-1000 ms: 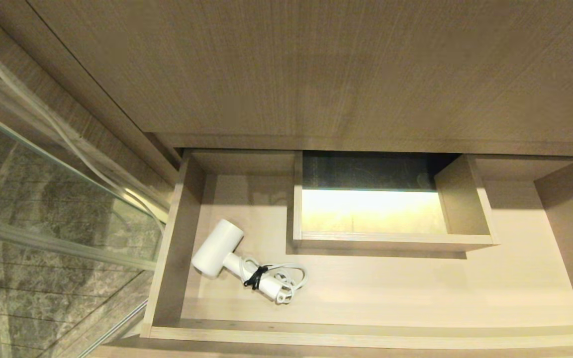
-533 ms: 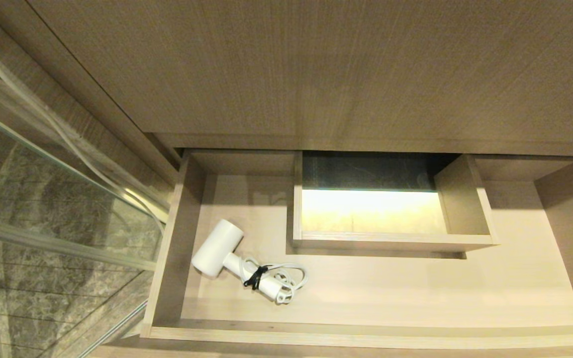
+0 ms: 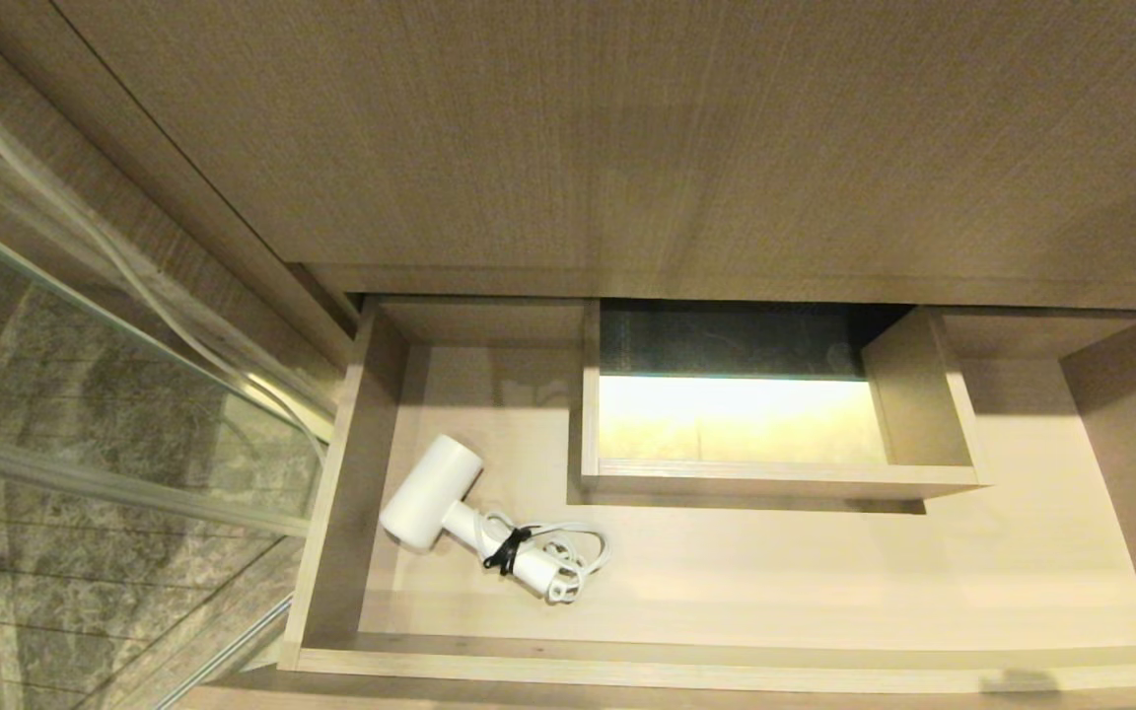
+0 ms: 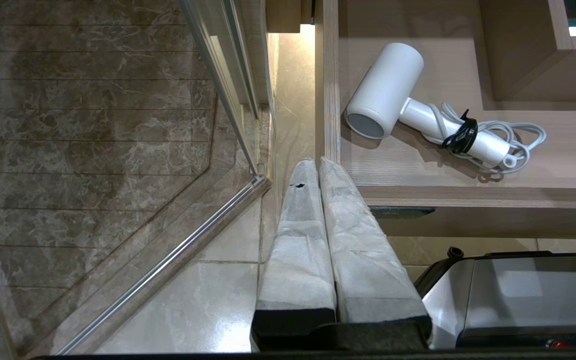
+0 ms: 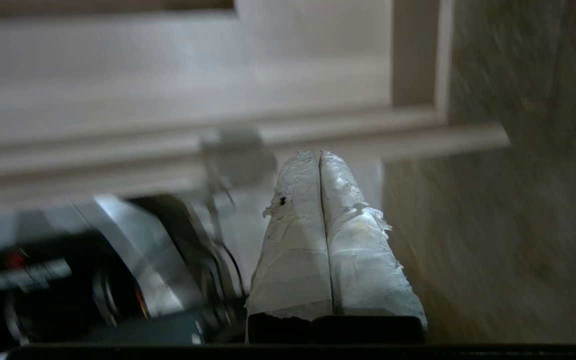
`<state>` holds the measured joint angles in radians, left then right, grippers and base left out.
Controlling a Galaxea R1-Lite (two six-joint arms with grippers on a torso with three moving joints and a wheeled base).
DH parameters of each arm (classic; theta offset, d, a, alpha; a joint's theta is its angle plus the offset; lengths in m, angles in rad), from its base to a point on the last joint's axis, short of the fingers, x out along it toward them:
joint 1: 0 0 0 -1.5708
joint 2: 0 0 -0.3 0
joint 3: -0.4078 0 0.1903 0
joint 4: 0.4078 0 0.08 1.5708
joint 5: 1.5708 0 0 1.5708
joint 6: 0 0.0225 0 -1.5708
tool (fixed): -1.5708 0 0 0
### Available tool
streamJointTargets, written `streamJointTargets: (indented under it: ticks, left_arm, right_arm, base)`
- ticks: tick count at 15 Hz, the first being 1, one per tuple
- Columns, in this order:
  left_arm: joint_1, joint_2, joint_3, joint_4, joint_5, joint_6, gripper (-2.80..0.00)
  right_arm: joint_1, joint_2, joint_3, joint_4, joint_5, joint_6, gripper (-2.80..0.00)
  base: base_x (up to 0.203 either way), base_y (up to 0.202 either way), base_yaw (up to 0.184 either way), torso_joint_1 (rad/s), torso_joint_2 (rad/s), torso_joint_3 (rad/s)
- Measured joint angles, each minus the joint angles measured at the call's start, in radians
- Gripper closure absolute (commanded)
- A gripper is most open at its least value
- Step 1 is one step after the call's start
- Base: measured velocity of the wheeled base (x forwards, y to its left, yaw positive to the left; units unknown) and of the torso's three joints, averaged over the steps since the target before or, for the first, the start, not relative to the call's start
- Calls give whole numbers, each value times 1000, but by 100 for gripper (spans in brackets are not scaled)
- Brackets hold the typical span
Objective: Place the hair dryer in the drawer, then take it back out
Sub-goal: Close the drawer
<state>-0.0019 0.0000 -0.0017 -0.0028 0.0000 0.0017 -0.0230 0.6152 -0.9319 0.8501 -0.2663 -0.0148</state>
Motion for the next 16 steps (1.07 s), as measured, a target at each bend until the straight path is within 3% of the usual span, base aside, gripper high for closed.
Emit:
streamJointTargets:
  ticks: [3,6,8,11,16]
  left_arm:
    - [0,0,0,0,0,0,0]
    - [0,0,0,0,0,0,0]
    - [0,0,0,0,0,0,0]
    - [1,0,0,0,0,0,0]
    - [0,0,0,0,0,0,0]
  right_arm:
    - [-37,133,-89,228,-28,34,0]
    - [-114,240,-106,312,-104,42,0]
    - [-163,307,-91,313,-163,48,0]
    - [-217,398,-66,281,-169,64,0]
    - [-275,541,-11,141,-73,94,0]
  base:
    - [0,0,0,0,0,0]
    - [0,0,0,0,0,0]
    - [0,0,0,0,0,0]
    - [0,0,0,0,0,0]
    - [0,0,0,0,0,0]
